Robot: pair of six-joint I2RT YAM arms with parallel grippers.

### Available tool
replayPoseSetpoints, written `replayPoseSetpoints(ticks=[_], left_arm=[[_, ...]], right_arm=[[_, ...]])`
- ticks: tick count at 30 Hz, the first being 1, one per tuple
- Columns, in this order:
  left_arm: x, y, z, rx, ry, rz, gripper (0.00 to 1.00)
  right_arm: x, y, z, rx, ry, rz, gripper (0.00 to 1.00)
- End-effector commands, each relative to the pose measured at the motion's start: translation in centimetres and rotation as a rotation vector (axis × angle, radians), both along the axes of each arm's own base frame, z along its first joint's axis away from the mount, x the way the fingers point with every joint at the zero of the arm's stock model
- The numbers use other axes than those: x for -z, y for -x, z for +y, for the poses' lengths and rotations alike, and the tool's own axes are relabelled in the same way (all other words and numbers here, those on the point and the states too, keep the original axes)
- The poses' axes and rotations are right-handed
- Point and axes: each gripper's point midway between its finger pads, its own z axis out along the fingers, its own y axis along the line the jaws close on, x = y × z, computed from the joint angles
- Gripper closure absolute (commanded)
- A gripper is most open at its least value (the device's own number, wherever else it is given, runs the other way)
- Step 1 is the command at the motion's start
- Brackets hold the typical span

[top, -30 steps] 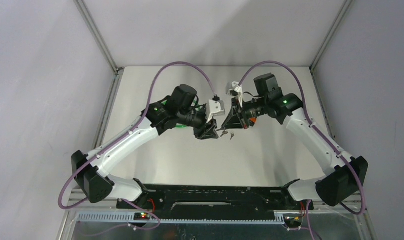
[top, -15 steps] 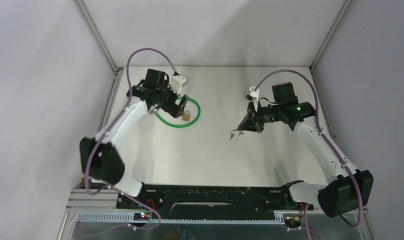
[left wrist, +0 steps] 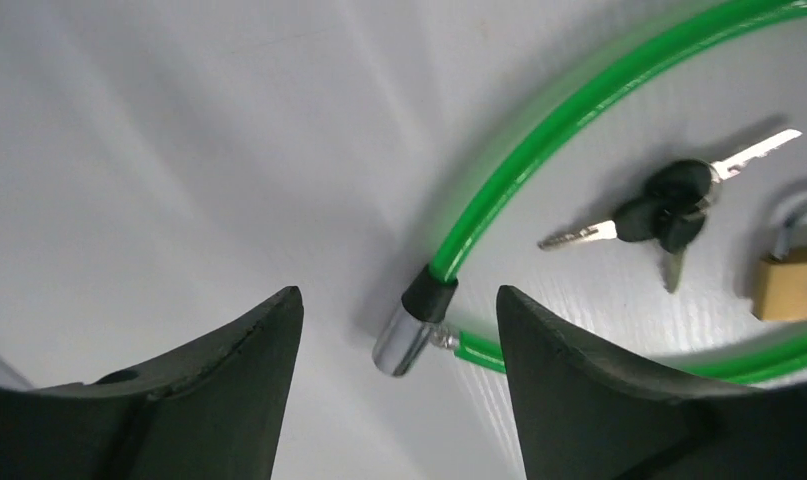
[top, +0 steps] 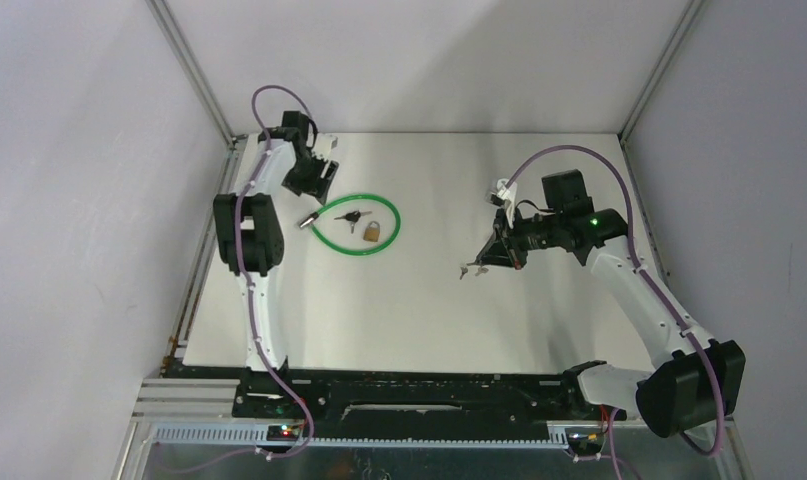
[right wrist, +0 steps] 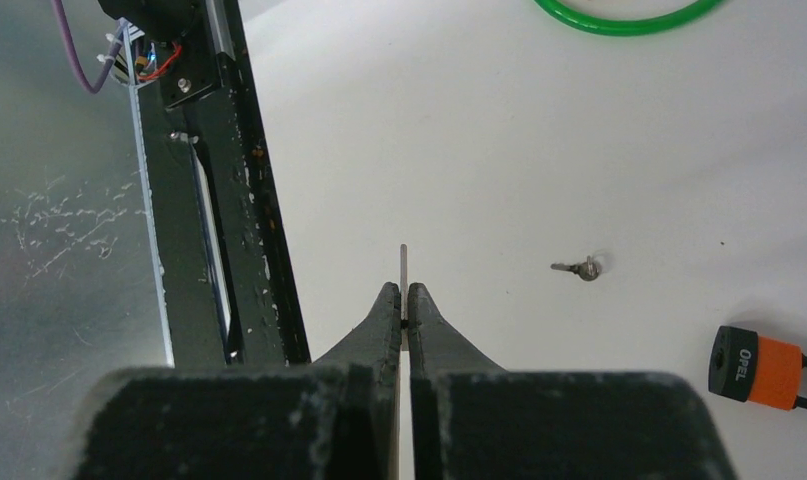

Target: Unlock with the key

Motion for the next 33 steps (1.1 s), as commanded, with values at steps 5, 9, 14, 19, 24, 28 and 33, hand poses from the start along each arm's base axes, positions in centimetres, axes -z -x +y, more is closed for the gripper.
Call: replayPoseSetpoints(ticks=[5,9,14,19,24,28,33], left_arm=[[2.9,0.5,0.8,0.017,-0.047,0.120,0.36],[3.4,1.2,0.2,0.018,-0.011,0.143,0.45],[3.5,2.4,0.2,-0.022,-0.006,0.181,0.62],[3.3,4.0,-0.5,-0.079,0.035,0.197,0.81],[0.1,4.1,-2.2,-0.185,0.152,0.090,1.00],[-2.3,6.1,-4.2,-0.205,0.193,0.019,1.00],[-2.8,9.8,-7.2,-0.153,0.190,-0.014,1.00]], right_arm=[[-0.7,-0.8,-0.1,0.013,-0.012,-0.049,1.00],[-0.4,-1.0,0.1,0.010,-0.013,-0.035,1.00],[-0.4,-1.1,0.1,0.012,-0.016,-0.036,1.00],[-0.6,-1.0,0.0,0.018,-0.014,-0.042,1.00],[-0.7,-1.0,-0.1,0.020,-0.015,-0.046,1.00],[-0.8,-0.9,-0.2,0.023,-0.011,-0.050,1.00],[-0.7,-0.9,-0.3,0.032,-0.004,-0.053,1.00]])
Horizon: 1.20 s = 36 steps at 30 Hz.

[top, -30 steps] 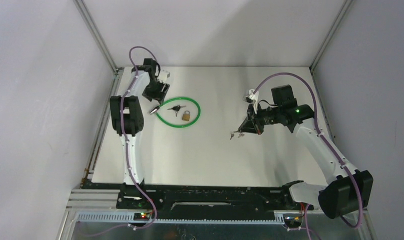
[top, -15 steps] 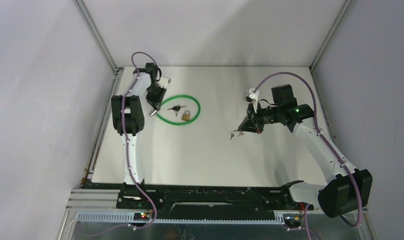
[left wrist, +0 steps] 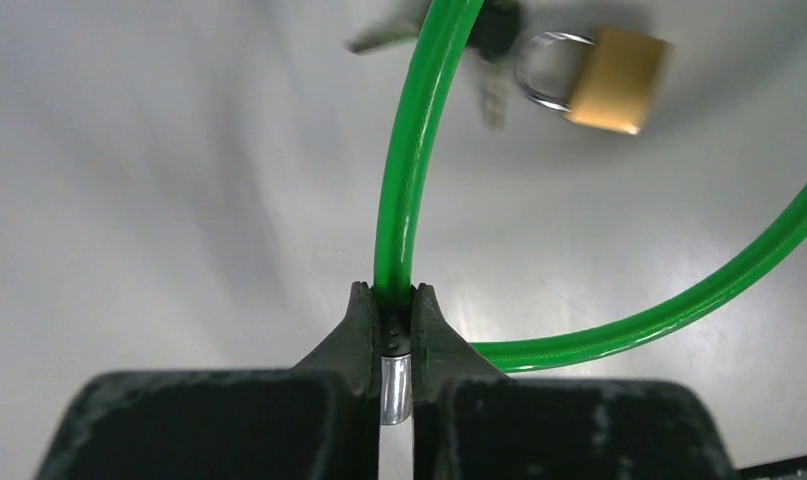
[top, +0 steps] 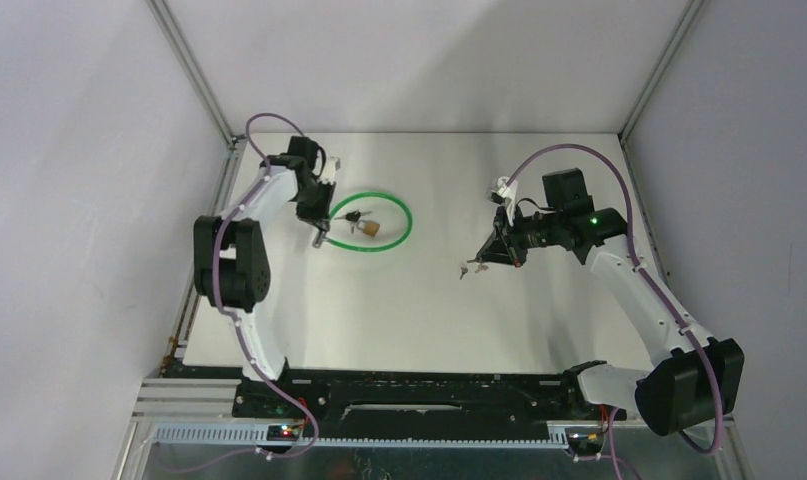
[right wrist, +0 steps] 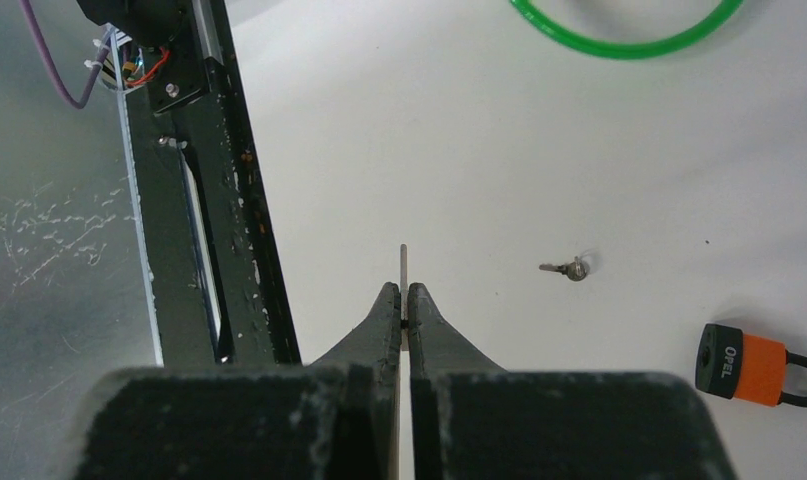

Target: Unlock with the key

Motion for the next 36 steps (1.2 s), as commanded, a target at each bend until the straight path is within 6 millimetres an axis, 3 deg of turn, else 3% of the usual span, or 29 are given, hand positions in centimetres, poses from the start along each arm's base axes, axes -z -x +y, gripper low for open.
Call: replayPoseSetpoints(ticks=[1,7,15,24,28,32,36], left_arm=[[-3.2,1.5,-4.7,0.017,0.070,-0.123,1.00],[-1.1,5.7,-9.8,0.067,0.156,-0.024,0.99],[1.1,7.7,-13.0,0.065,0.155,0.042,0.95],[1.8,10.5,-14.2,0.161,0.176,0.097,0.54],[1.7,11.6,-14.1,0.220,0.169,0.133,0.45],[1.4,11.3,-13.3,0.263,0.126,0.113,0.39],[1.0,11.4,-13.3,0.325,0.125,0.143,0.25]], right_arm=[[-0.8,-0.4,-0.3,0.021,-0.001,-0.046,1.00],[-0.5,-0.5,-0.9,0.036,0.016,-0.041,1.00],[0.9,0.5,-2.1,0.046,0.076,-0.001,1.00],[1.0,0.5,-2.6,0.067,0.067,-0.015,1.00],[1.2,0.3,-2.6,0.068,0.057,-0.024,1.00],[1.0,0.4,-2.5,0.063,0.048,-0.025,1.00],[0.9,0.6,-2.6,0.060,0.043,-0.030,1.00]])
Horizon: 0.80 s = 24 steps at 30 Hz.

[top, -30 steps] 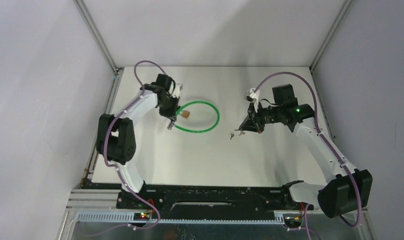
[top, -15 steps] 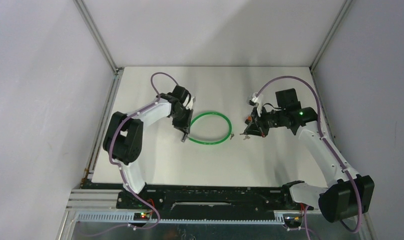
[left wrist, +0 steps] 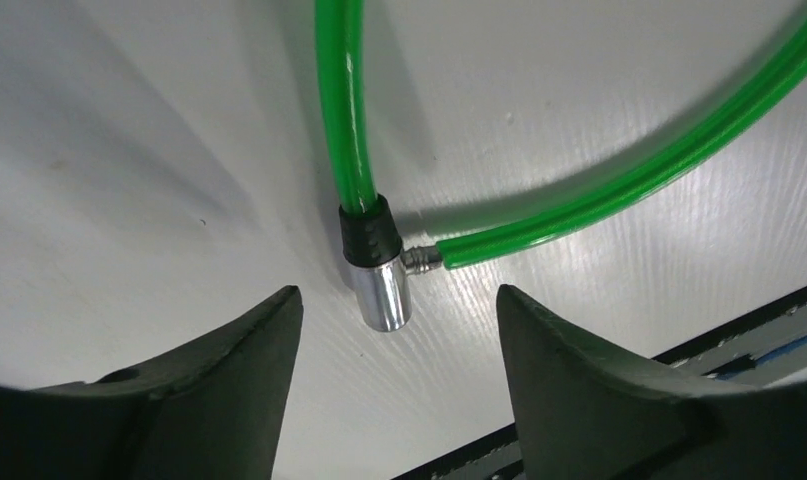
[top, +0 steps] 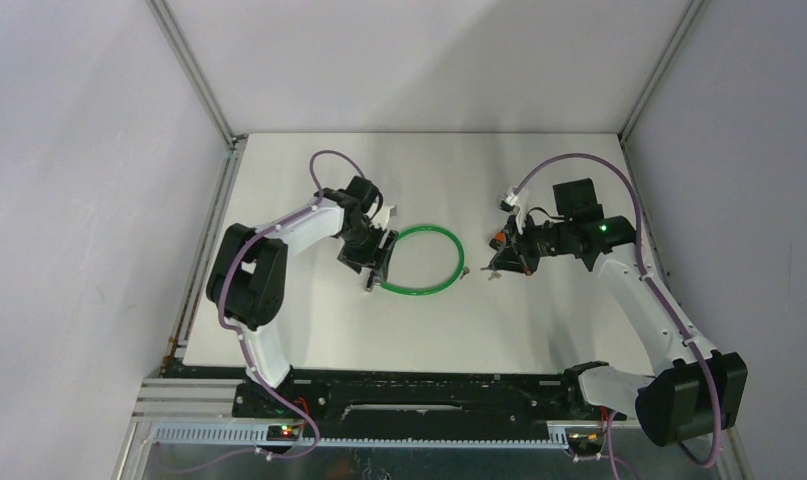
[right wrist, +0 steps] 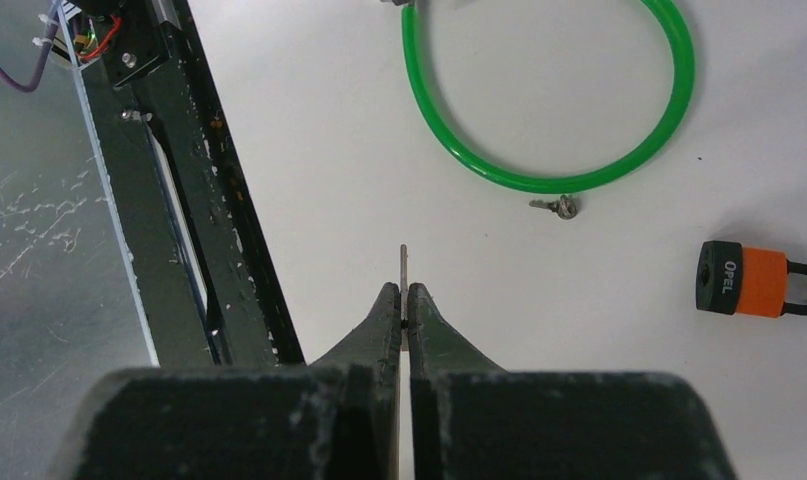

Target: Unlock with the key

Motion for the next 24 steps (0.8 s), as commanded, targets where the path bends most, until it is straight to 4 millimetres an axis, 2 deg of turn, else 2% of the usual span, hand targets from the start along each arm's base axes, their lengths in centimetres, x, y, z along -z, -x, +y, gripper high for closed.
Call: replayPoseSetpoints(ticks=[1,7,12,15,19,22,24], left_arm=[[-1.5,0.2,-0.3,0.115,0.016,0.006,0.22],[-0.3,3.8,-1.4,0.199,0.119,0.162,0.17],[0.2,5.3,-2.8,0.247,0.169,0.238,0.18],[-1.2,7.2,-4.7,0.313,0.251,0.296,0.19],[-4.1,10.9,-7.4,0.481,0.371,0.335,0.19],[-5.6,12.8,-8.3,0.633,0.394,0.314,0.19],[-5.9,13.1,-8.2,0.719,0.362,0.266,0.18]], right_arm=[[-1.0,0.1,0.1,-0.021,-0.031,-0.059,1.00],[-0.4,0.4,0.0,-0.020,-0.033,-0.057,1.00],[-0.4,0.4,-0.1,-0.012,-0.038,-0.063,1.00],[-0.5,0.5,-0.2,-0.008,-0.036,-0.068,1.00],[-0.5,0.5,-0.4,0.002,-0.039,-0.078,1.00],[-0.7,0.3,-0.5,0.008,-0.043,-0.087,1.00],[-0.9,0.4,-0.6,0.011,-0.047,-0.089,1.00]])
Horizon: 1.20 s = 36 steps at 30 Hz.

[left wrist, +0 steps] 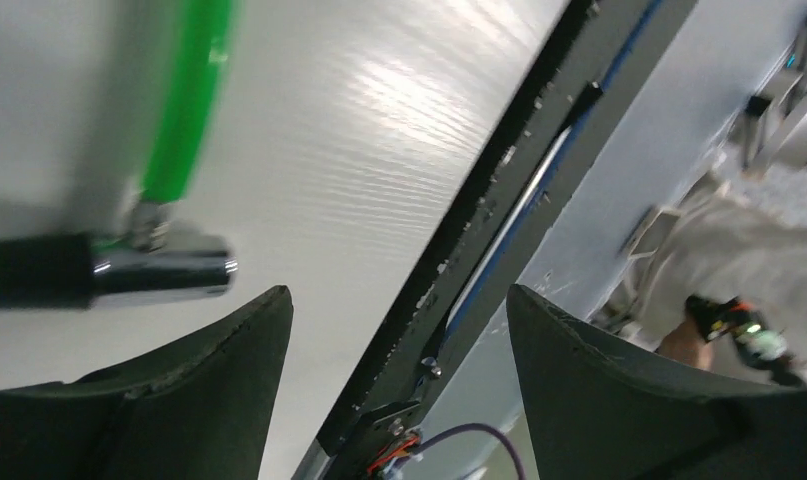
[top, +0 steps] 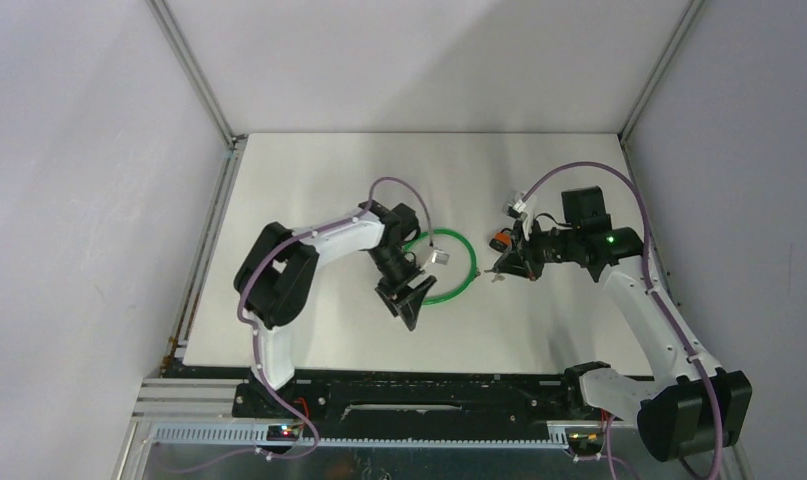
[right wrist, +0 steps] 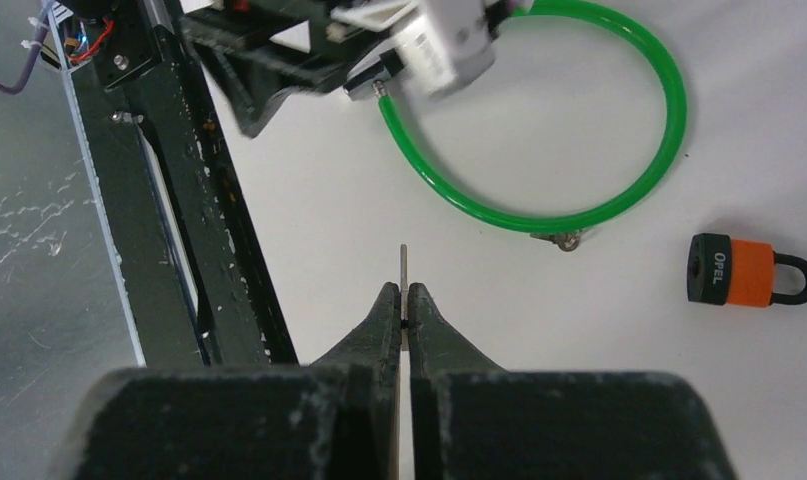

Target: Unlock with the key

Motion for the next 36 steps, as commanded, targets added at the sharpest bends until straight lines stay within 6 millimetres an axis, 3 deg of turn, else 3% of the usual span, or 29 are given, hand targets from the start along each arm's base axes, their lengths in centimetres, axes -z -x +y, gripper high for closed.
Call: replayPoseSetpoints(ticks=[1,8,13,21,31,36], left_arm=[[-4.3,1.1,-1.3,0.210,0.140,-0.129,0.18],[-5.0,-5.6,1.3,0.483,0.087,-0.683,0.18],[-4.6,-7.7,1.9,0.848,0.152,-0.891,0.17],[-1.9,-9.2,1.8,1.299,0.219,-0.918,0.18],[1.7,-8.9,1.5,1.578,0.199,-0.817,0.23],[3.0,-8.3,1.1,1.614,0.224,-0.797,0.26]], right_arm=[[-1.0,-0.2,0.0,-0.001,-0.028,-0.054,1.00],[-1.2,0.0,-0.4,0.013,-0.045,-0.082,1.00],[-1.7,-0.1,-0.9,0.031,-0.052,-0.097,1.00],[-1.7,0.0,-1.6,0.054,-0.065,-0.096,1.00],[-2.3,0.1,-2.5,0.083,-0.086,-0.108,1.00],[-2.2,0.0,-2.6,0.085,-0.090,-0.101,1.00]])
